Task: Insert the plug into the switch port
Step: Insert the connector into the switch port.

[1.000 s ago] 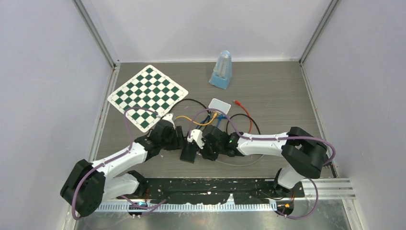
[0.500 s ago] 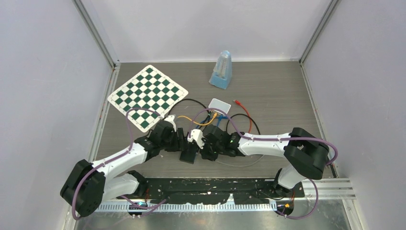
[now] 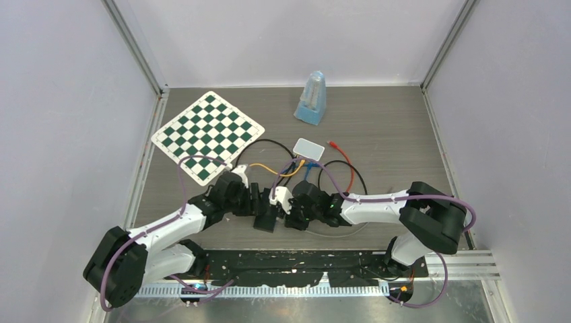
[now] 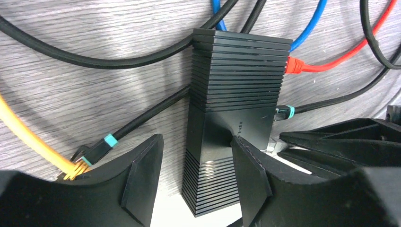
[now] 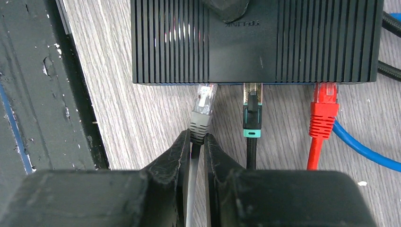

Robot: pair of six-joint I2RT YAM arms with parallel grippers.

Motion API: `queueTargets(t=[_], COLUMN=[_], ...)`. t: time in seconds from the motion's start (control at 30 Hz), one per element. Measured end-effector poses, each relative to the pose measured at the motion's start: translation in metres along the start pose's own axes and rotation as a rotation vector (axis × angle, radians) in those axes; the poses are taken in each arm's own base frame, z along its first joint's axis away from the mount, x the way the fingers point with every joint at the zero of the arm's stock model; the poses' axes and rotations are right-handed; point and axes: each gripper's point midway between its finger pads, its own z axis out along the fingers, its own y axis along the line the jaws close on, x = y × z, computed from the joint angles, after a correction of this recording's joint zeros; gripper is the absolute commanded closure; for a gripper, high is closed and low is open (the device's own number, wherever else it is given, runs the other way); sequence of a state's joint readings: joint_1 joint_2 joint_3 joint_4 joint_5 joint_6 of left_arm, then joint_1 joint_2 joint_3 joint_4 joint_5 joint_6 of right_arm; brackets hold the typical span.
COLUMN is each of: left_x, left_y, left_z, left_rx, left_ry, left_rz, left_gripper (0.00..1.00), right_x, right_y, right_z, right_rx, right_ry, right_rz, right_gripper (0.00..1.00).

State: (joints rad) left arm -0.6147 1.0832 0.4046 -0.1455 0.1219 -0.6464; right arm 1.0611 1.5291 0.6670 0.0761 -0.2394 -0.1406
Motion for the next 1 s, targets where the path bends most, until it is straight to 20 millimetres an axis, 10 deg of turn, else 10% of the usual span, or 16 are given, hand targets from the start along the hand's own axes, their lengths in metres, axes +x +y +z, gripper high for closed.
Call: queueTargets(t=[1.0], left_x=[0.007], left_y=[-0.013], left_z=[0.004], left_rx=[0.123], left_ry=[0.007], left_rz=[0.051], left_gripper=[0.51], right_x=[-0.01], right_y=[-0.007], right_z=[0.004], right_rx=[-0.001], right_ry=[0.032], right_rz=[-0.062], right_gripper=[0.95])
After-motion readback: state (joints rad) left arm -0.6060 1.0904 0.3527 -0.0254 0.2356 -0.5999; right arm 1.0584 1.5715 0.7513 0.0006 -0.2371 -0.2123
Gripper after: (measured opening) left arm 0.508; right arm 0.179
